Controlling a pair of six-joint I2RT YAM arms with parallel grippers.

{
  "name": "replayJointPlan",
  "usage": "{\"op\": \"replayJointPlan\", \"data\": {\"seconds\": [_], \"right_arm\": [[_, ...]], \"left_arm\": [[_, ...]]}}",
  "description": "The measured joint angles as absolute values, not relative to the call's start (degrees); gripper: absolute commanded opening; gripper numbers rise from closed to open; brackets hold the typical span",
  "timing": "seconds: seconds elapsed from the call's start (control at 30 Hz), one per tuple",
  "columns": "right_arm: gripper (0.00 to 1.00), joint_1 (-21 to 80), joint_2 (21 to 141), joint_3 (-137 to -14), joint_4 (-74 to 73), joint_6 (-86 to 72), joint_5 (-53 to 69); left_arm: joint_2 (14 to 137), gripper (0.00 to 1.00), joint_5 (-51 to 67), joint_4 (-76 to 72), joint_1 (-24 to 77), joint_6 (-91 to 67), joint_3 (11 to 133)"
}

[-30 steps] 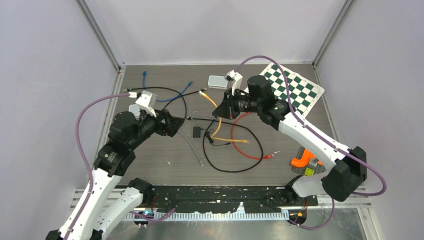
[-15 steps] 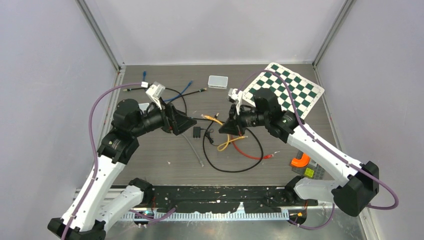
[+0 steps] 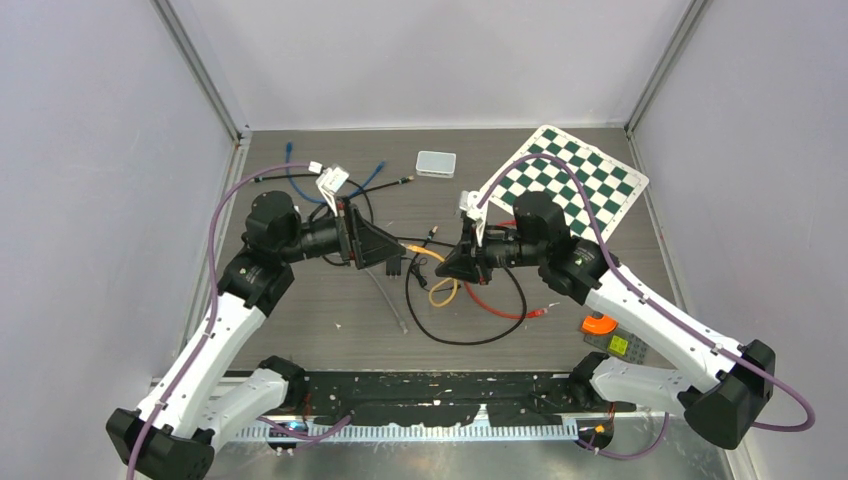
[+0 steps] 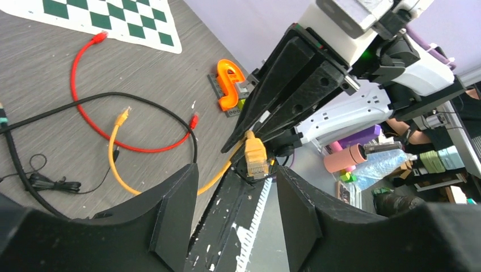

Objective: Insert the plug into the switch port
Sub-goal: Pick up the connector from the center of the board.

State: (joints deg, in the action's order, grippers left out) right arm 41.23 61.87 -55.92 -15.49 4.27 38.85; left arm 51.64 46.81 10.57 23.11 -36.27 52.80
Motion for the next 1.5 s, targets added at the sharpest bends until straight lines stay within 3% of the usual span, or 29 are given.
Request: {"op": "replayJointPlan", "data": {"seconds": [0.4,0.63,0.8,0.87,0.93,1.0,1.1,1.13,1.3,1.5], "right_arm": [[0.05,43.31,61.87,-55.9,-15.51,3.88,35.05],[0.05,43.86,62.74,-55.59,-15.64,3.31,34.11],[0.05,44.18,64.16,-55.61,-16.08,3.14,33.71],[0.11,44.18,64.47,-55.68,-16.32,3.09,33.67],[0.24,44.21,64.9,-56.07,-16.84,3.11,33.1],[0.48,44.29,65.21,-56.75,-17.63,3.33,31.62],[0.66,44.34,65.28,-58.0,-18.83,4.67,27.11],[0.76,44.53,65.28,-58.37,-18.79,5.1,25.36],[0.81,46.41,61.98,-53.76,-8.73,12.62,19.51],[0.73,51.77,58.13,-42.04,10.0,28.34,17.21]], "left_arm": [[54.15,0.28,49.3,9.82,23.11,-38.87,52.69],[54.7,0.26,48.99,11.0,23.11,-40.07,52.45],[54.68,0.0,48.84,11.27,23.11,-40.69,51.92],[54.59,0.0,48.27,11.46,23.11,-41.25,51.9],[54.41,0.0,47.03,12.03,23.11,-41.87,51.88],[54.0,0.0,45.36,12.73,23.14,-43.38,51.62],[53.06,0.0,42.0,13.1,23.11,-47.57,50.28],[52.73,0.0,40.91,13.17,23.11,-49.54,49.54],[51.83,0.0,36.14,12.6,23.11,-61.89,44.21],[51.81,0.0,30.76,15.05,23.11,-74.15,42.72]]}}
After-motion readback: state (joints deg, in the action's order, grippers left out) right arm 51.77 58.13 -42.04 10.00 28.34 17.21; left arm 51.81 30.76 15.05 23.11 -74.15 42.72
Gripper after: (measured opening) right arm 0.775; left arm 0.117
